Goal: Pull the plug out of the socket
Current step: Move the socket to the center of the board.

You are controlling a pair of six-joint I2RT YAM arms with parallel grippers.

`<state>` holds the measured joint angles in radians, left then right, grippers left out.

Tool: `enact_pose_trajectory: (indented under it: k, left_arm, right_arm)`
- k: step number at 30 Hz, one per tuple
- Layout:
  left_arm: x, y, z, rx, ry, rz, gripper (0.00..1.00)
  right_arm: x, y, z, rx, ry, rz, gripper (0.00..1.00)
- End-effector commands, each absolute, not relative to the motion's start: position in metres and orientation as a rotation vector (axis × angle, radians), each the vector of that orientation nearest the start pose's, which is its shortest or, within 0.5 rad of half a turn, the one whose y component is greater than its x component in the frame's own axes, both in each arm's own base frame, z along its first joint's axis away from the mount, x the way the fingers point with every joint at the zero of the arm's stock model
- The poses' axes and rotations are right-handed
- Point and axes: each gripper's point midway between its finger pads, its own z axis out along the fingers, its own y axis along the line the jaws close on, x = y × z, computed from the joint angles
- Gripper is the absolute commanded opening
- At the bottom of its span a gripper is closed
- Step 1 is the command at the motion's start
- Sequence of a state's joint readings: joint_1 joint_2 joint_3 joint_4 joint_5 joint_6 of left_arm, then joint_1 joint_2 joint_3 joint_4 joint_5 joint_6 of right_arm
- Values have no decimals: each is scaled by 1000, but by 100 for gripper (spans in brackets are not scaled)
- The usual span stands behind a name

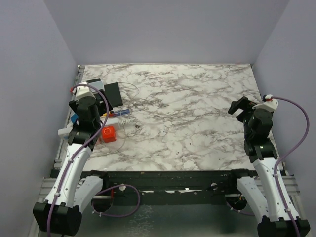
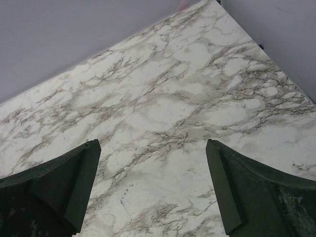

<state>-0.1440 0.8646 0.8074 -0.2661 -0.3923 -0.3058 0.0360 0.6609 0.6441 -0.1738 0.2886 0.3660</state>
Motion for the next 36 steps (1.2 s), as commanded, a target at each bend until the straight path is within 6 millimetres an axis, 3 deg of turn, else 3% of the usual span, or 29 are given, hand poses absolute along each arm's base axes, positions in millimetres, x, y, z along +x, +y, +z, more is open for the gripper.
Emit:
enact_pose_trajectory:
  k: [1,4,8,11,14,20,22,26,32,36]
  left_arm:
    - [307,23,232,-459,1877,141,99]
    - [299,27,208,-552,1968,151,99]
    - [285,29,195,-729,1936,70,99]
    - [284,23,186,-713,1972,38,99]
    - [286,16,164,-653,2084,48,99]
    - [283,4,128,-765,2139,-33,99]
    - [284,0,122,-797,2127,-71,99]
    - [286,1,114,-837,2112,-80,99]
    - [290,3,112,-859,2080,-92,99]
    - [296,-1,116,-801,2097,-117,99]
  right_arm:
    - [291,-21,243,475,1696,62,100]
    - [291,-19,246,467,1694,71,100]
    - [290,-18,248,462,1688,79,100]
    - [290,-18,246,464,1693,78,100]
    - [291,-18,244,465,1698,77,100]
    - [295,-9,244,423,1723,116,100]
    - [300,12,247,301,1742,203,100]
    - [302,76,249,-21,1763,509,98]
    - [280,155,250,-438,1731,912,96]
    - [281,204,232,-617,1816,841,94]
